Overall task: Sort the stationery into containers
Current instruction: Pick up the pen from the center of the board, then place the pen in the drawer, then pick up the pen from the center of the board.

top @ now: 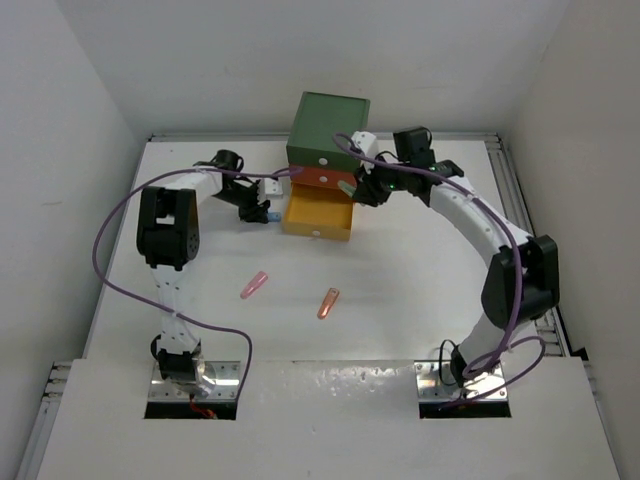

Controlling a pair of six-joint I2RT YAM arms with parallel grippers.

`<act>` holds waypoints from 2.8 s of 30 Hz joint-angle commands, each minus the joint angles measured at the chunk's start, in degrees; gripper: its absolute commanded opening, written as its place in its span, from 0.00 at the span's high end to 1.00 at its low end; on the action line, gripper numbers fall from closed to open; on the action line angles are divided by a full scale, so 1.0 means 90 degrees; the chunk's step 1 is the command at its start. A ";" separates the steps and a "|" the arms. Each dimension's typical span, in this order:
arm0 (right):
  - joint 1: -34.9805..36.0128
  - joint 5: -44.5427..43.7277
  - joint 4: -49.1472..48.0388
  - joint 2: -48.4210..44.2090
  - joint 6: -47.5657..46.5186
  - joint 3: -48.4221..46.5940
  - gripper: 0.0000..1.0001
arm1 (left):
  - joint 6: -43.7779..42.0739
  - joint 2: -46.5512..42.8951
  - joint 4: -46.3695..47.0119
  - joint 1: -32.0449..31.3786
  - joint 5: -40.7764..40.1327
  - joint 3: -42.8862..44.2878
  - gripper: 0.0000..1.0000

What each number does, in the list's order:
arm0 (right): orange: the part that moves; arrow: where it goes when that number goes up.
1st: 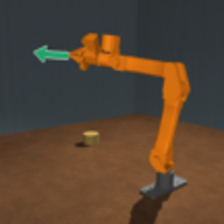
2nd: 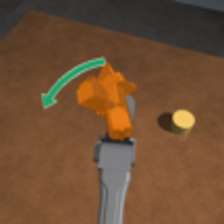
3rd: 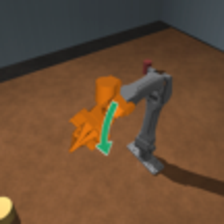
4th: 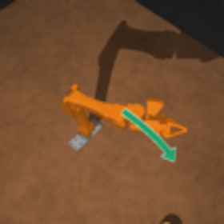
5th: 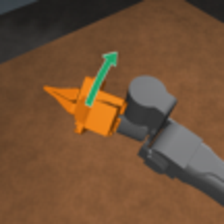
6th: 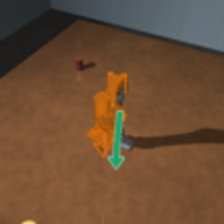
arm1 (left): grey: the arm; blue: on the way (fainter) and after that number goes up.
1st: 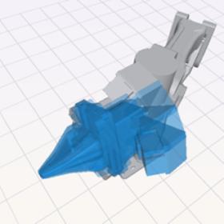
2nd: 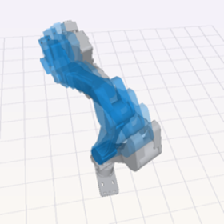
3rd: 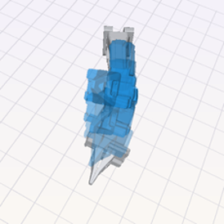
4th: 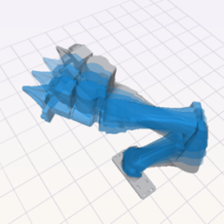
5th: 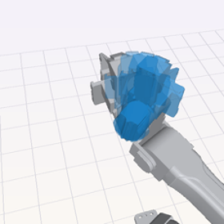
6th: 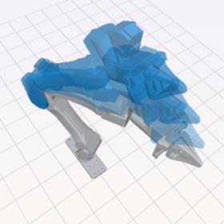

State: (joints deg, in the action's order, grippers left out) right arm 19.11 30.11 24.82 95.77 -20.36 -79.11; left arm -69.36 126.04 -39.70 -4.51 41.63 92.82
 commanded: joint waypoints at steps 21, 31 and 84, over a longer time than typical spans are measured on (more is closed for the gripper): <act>0.0884 -0.0504 -0.1243 0.1957 0.0231 -0.1104 0.42 | 0.1543 -0.3896 -0.0209 0.0648 0.1869 -0.1876 1.00; 0.0835 0.0346 -0.1322 -0.0452 0.0818 0.1717 0.42 | 0.3565 -0.3829 0.2193 -0.0445 0.1440 -0.1836 0.99; 0.2564 0.1225 -0.0112 0.1058 -0.6292 0.2765 0.61 | 0.6477 -0.6787 0.2009 0.0209 -0.0338 -0.4872 0.28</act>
State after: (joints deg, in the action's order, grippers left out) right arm 41.78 40.36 20.29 103.68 -73.95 -52.51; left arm -12.53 68.20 -21.82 -3.18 38.57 50.17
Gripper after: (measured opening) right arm 0.424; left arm 0.722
